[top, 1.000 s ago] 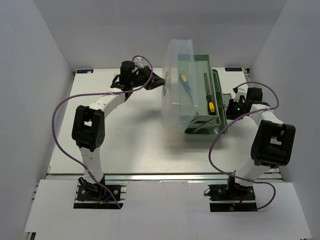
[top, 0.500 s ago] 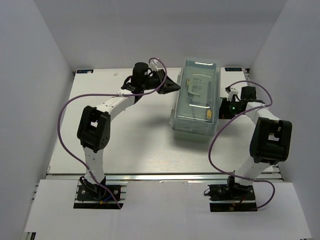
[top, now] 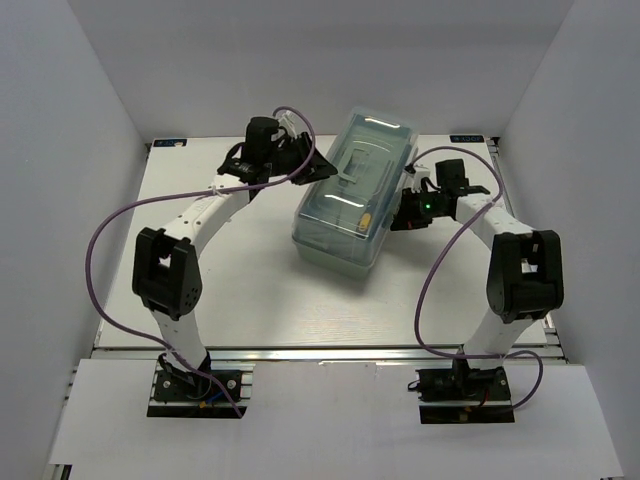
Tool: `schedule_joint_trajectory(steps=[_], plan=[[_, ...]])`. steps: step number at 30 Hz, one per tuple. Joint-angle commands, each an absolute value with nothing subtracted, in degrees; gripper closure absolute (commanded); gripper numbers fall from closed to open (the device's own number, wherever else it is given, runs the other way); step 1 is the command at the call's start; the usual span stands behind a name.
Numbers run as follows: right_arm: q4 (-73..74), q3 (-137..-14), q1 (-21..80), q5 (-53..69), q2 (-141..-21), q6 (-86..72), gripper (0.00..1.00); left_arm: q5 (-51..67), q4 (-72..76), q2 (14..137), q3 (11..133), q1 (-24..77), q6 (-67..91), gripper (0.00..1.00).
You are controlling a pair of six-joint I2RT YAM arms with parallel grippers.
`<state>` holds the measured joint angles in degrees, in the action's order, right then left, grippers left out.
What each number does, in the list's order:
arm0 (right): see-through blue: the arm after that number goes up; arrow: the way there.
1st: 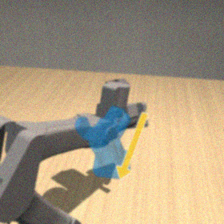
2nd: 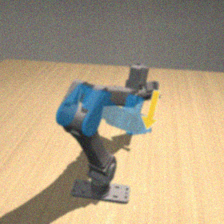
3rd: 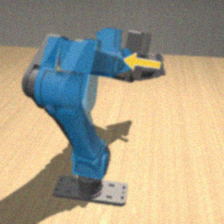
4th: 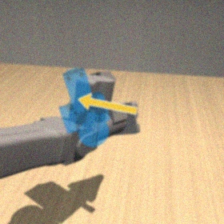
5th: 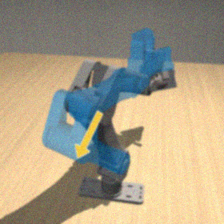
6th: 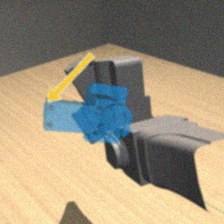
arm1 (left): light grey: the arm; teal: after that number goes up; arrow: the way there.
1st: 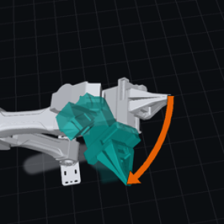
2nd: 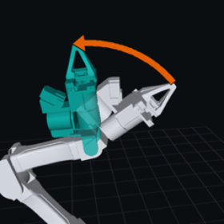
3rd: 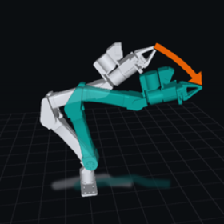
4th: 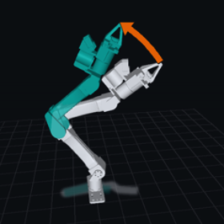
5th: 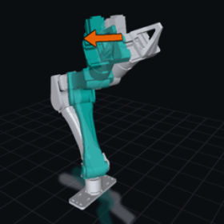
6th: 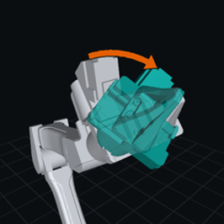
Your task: Sort the tools into containers
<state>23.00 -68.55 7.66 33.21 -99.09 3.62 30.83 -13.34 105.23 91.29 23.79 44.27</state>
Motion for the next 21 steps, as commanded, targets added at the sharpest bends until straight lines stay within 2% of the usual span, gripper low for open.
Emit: schedule_joint_trajectory(steps=[1,7,12,16,21], plan=[[21.4,-70.2,8.9,33.5,-99.3,4.0,1.00,23.0,-24.6,101.3,93.9,23.2,33.8,0.53],[19.4,-61.5,4.1,31.0,-91.9,5.6,1.00,13.6,-29.4,100.2,98.5,23.2,25.8,0.46],[18.2,-57.2,-1.3,34.8,-88.8,6.1,0.93,13.1,-26.5,101.5,99.9,23.2,19.3,0.39],[16.9,-57.1,-3.2,42.6,-92.8,6.5,0.85,16.8,-25.4,105.3,102.6,23.2,15.6,0.37],[14.2,-62.7,-3.4,49.5,-101.5,3.4,0.84,21.4,-24.1,109.1,104.1,23.2,15.0,0.36]])
